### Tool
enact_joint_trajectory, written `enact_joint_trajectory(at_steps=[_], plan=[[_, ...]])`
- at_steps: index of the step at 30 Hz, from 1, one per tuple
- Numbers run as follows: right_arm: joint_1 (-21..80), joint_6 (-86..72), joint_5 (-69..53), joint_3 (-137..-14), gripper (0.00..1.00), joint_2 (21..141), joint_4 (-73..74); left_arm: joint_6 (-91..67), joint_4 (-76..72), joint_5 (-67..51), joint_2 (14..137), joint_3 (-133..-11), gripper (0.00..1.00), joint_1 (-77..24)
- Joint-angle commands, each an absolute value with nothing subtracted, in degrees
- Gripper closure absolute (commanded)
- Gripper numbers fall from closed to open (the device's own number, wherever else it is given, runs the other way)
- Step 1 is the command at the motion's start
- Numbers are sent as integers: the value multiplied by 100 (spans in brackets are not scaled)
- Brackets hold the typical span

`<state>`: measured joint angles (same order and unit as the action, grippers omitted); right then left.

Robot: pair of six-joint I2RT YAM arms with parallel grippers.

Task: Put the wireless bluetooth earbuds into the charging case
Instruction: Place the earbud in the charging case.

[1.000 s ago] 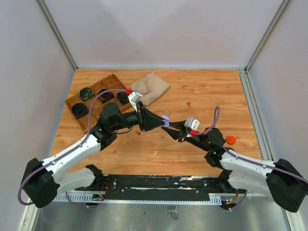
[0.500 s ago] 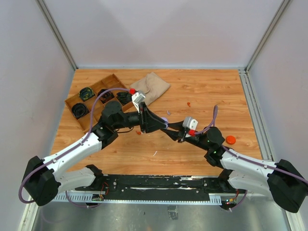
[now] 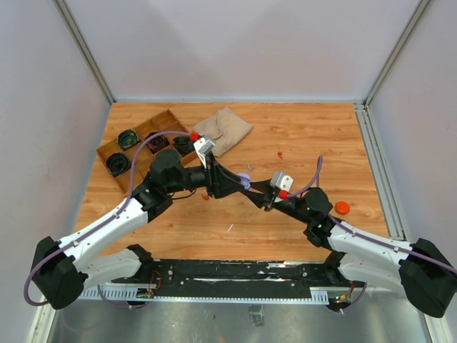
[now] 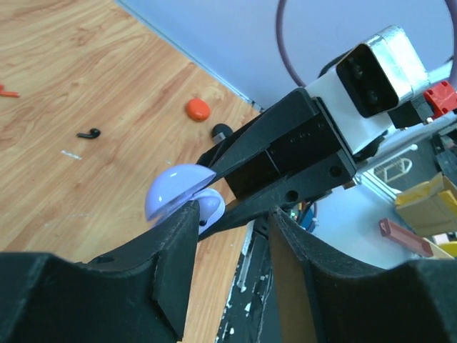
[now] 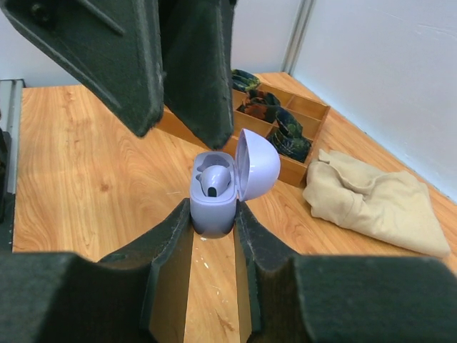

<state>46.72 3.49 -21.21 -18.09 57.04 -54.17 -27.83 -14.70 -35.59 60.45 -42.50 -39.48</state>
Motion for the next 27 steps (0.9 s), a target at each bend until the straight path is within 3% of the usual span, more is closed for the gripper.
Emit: enact_joint_trajectory(at_steps=[1, 12, 27], plan=[[4724, 556, -1520, -1880, 99, 5404, -5078, -2497, -870, -2765, 5794, -4598, 50, -3990], [4708, 993, 52, -1459, 99, 4361, -3757, -2235, 7, -868, 6794, -5127, 42, -3984], [4694, 1019, 762, -927, 99, 3413, -3253, -1248, 163, -790, 9831, -7041, 41, -3930]])
